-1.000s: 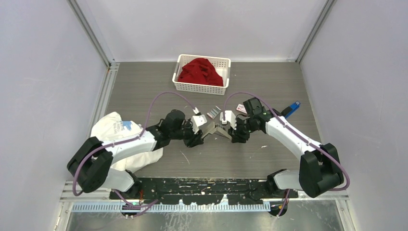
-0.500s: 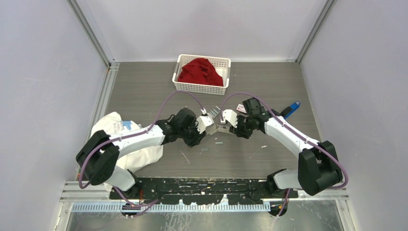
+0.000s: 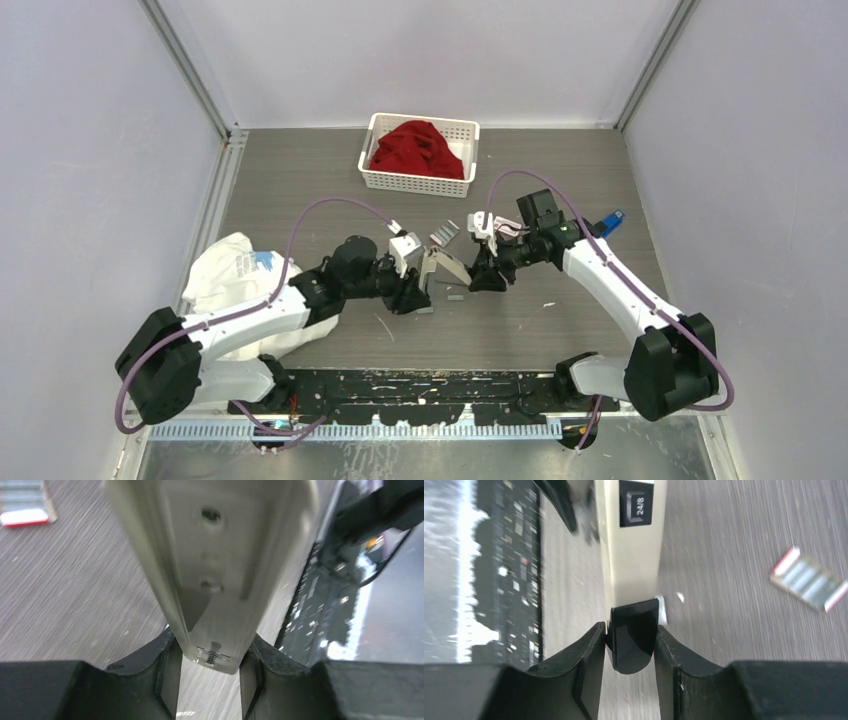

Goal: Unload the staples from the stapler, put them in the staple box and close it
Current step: Unload the staple at the center of the board, then place the stapler at the center of the board.

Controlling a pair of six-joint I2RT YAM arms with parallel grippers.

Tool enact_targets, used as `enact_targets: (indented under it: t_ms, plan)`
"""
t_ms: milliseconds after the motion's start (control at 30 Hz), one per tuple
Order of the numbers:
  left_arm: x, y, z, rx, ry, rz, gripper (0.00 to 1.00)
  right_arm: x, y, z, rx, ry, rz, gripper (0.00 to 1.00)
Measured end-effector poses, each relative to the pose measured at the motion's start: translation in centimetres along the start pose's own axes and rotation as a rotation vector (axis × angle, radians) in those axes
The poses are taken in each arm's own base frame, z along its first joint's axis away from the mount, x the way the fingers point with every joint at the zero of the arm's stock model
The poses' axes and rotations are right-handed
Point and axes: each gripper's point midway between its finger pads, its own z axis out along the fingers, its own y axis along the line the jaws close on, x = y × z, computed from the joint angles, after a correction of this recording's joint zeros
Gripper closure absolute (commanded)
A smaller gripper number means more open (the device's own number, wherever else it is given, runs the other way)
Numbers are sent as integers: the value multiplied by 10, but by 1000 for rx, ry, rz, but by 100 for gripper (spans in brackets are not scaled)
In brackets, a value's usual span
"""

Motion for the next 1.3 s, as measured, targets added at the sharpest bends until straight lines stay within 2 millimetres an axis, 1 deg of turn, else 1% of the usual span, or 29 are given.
enact_targets:
  t_ms: [67,133,200,267,300,333,367,467,567,667,800,900,1033,1100,1200,1300]
  plan:
    - [-14,-14,1,56,-88,-40,100,-24,14,-3,-72,-95,-8,99]
    - [-26,-25,3,100,-153,-65,100,-39,25,-6,-128,-159,-10,99]
    - [-39,-37,5,138,-210,-73,100,-50,37,-9,-186,-212,3,99]
    - [-52,-48,6,177,-262,-72,98,-56,47,-10,-236,-250,27,99]
    - [-57,-52,8,193,-282,-74,94,-58,49,-11,-251,-263,37,99]
    - [-61,-55,9,205,-299,-75,88,-60,51,-12,-260,-269,48,99]
    - [-64,-57,11,214,-310,-83,80,-60,52,-12,-265,-273,58,99]
    - [-66,-57,15,224,-324,-105,57,-60,50,-13,-256,-268,101,99]
    - [-69,-57,14,228,-350,-118,40,-64,47,-15,-253,-282,140,99]
    - [-73,-63,10,251,-388,-113,24,-70,40,-19,-248,-325,181,99]
    - [-78,-63,4,251,-430,-117,17,-69,32,-24,-239,-371,264,99]
    - [-80,-62,4,244,-442,-119,15,-69,28,-26,-231,-388,306,99]
    - [-86,-55,0,196,-468,-126,14,-72,19,-32,-207,-409,323,99]
    - [-89,-50,-5,156,-480,-134,13,-71,13,-35,-188,-417,334,99]
    - [-92,-40,-16,83,-497,-142,5,-68,5,-41,-151,-425,352,99]
    - [-92,-32,-30,12,-504,-148,0,-63,-8,-47,-82,-420,371,99]
